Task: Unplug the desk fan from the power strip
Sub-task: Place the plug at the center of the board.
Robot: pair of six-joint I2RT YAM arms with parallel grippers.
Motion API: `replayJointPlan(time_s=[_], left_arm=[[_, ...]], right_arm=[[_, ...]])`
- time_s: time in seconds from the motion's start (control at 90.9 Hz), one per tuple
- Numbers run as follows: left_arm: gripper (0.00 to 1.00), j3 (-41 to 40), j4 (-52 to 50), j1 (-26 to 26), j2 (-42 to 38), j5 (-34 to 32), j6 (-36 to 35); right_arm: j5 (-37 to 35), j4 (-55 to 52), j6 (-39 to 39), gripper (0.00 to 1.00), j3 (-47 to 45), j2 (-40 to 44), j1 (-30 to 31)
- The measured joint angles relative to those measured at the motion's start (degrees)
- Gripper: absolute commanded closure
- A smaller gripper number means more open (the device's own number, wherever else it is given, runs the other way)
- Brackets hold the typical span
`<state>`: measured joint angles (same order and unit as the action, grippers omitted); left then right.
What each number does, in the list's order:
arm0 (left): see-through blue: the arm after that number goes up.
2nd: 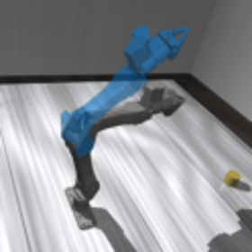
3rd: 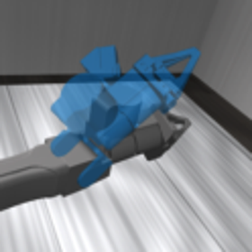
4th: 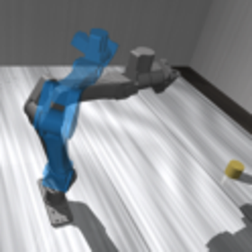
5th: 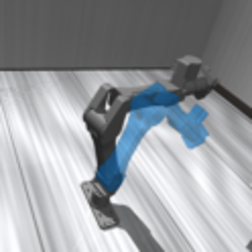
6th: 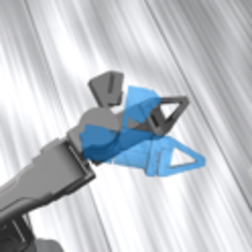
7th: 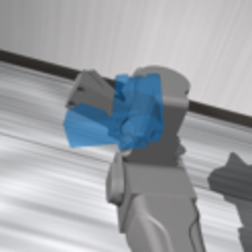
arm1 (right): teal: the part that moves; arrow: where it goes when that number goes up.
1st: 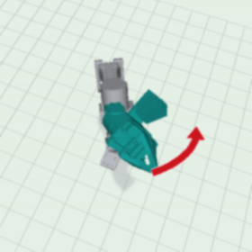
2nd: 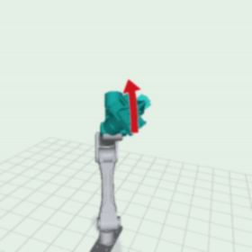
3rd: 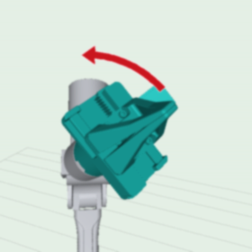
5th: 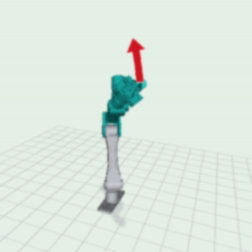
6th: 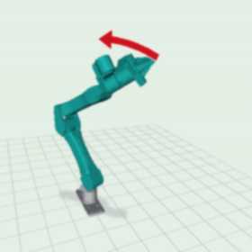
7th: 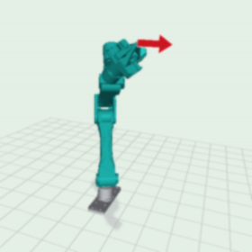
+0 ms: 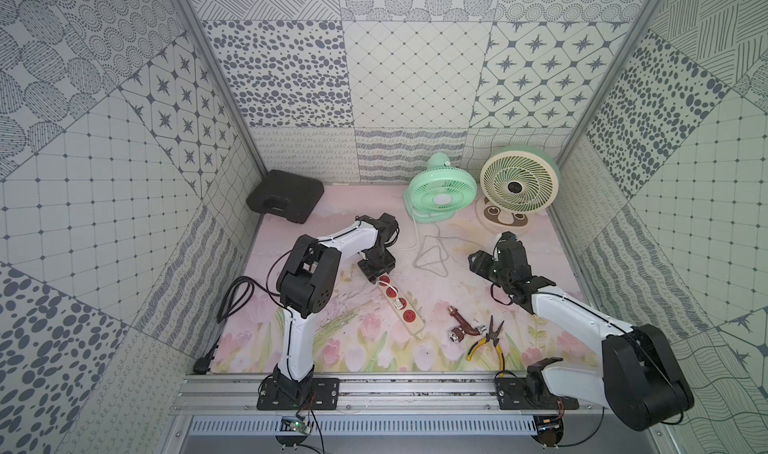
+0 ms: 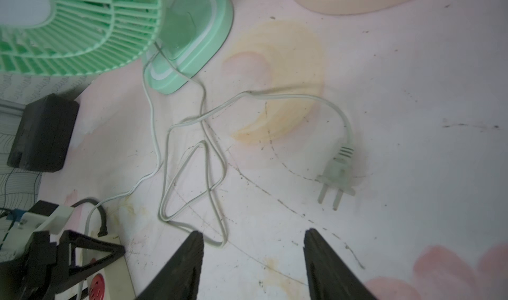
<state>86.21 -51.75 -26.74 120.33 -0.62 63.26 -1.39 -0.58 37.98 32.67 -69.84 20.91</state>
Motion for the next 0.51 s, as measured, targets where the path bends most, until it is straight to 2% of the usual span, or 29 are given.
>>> replayJointPlan(time_s=[0.209,0.506], left_arm=[[1.00,0.98,-1.09,0.17,0.74,0.46,-0.04],[1.00,2.38,-2.67,0.26,1.57,0.66,-0.09]], right_arm=[[-1.68,3.15,-7.19,0.43,-2.08,5.33,12.76],[0.79,6.64,-15.06,0.44,-1.53,0.33,26.56]])
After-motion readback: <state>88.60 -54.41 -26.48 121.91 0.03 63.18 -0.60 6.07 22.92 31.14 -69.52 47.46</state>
